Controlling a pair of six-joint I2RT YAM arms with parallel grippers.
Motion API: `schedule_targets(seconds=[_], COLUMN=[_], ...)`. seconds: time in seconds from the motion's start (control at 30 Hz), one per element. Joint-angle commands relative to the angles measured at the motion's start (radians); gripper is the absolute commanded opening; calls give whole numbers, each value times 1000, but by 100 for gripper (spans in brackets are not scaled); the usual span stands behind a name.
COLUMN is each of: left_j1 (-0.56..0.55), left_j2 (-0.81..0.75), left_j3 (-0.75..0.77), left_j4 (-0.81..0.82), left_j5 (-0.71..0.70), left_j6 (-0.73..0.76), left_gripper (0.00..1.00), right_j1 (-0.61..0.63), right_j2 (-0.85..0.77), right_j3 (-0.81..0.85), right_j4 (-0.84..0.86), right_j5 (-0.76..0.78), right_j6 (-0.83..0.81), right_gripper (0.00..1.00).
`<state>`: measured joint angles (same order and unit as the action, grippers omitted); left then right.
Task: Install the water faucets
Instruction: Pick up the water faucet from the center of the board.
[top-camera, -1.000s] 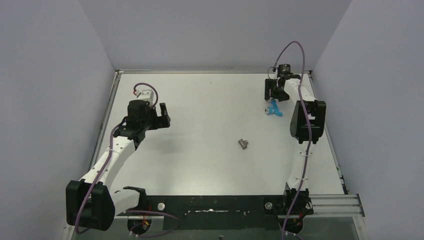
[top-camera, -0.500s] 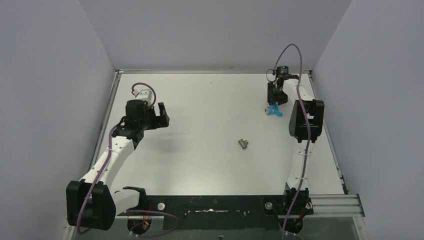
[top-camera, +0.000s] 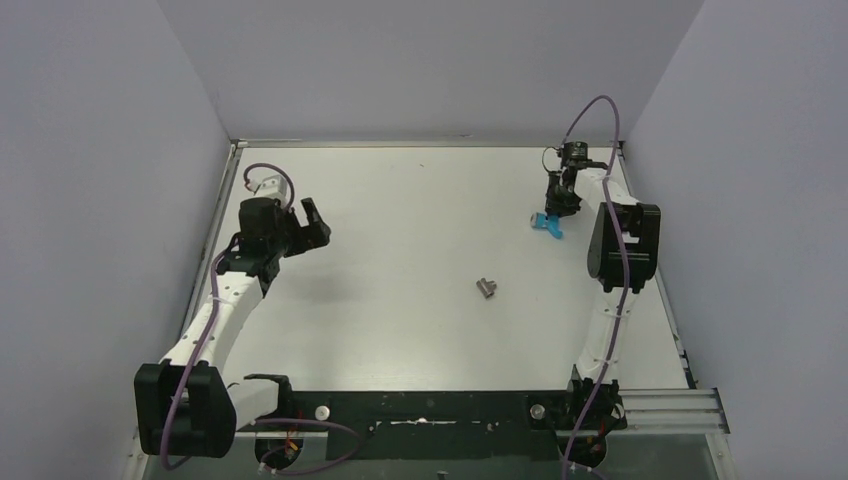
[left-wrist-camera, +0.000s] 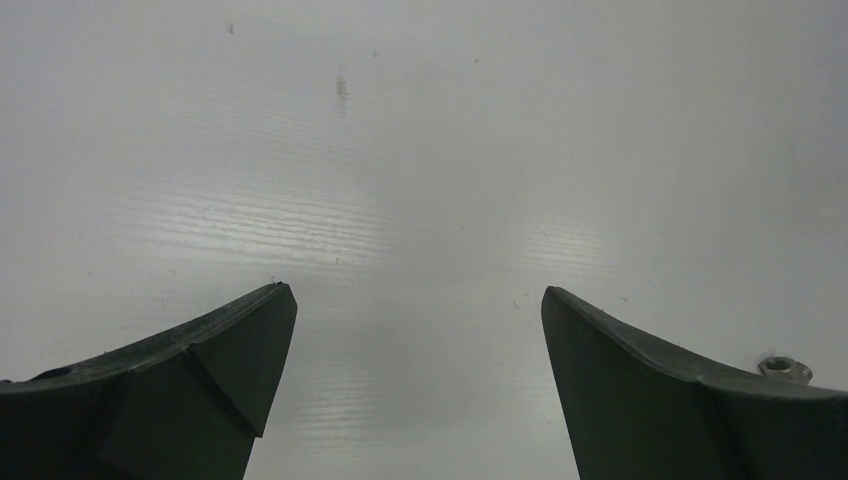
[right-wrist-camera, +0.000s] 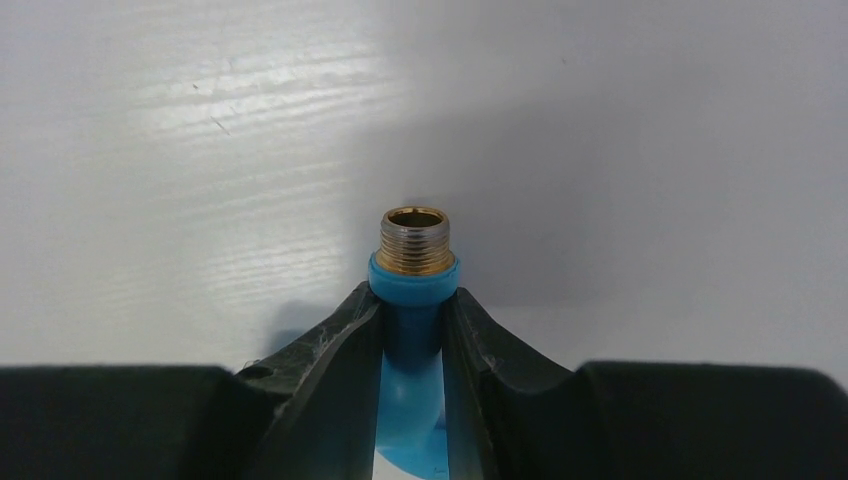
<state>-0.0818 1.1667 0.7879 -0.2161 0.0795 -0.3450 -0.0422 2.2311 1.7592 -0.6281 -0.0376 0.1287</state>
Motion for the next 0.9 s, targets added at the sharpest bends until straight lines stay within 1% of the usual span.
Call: schedule_targets(seconds=[0.0,0.1,0.13,0.17,0.2,0.27,0.33,0.43,0.53,0.6,0.67,0.7,0.73,0.77,0.8,0.87], left_j1=[49,74,76,76,76,76,77,76,55,-18,-151,-220,-289,-339,-376,-428], left_j2=[-16,-29,-33,-37,-43,-51,-67,-88,-73,-64,-66,-63,-57,-46,-35,-12], left_j3=[33,46,52,54,55,61,67,41,19,37,64,79,94,108,116,117], left_j4=[67,21,5,7,16,30,57,178,306,322,308,299,292,284,286,322], left_j5=[-18,-68,-106,-114,-103,-44,37,191,286,281,197,152,122,105,112,172], left_j6=[-89,-123,-128,-119,-101,-67,-69,-150,-241,-227,-152,-109,-72,-42,-21,10], left_gripper=[97,97,97,97,94,85,84,82,76,73,73,74,75,76,77,78], right_j1=[-26,-35,-39,-41,-43,-48,-56,-58,-51,-32,11,32,78,108,130,168], right_j2=[-178,-284,-323,-360,-401,-481,-573,-689,-816,-930,-1051,-1094,-1133,-1161,-1189,-1224], right_j3=[-120,-209,-239,-275,-313,-388,-476,-608,-745,-869,-979,-1002,-1011,-1016,-1018,-1010], right_j4=[151,234,262,298,333,401,481,609,724,785,864,860,843,817,790,731], right_j5=[31,80,81,82,81,57,-9,-73,-57,24,125,175,224,269,299,327], right_j6=[65,105,118,131,145,189,269,428,623,782,870,894,917,950,985,1056], right_gripper=[0,0,0,0,0,0,0,0,0,0,0,0,0,0,0,0])
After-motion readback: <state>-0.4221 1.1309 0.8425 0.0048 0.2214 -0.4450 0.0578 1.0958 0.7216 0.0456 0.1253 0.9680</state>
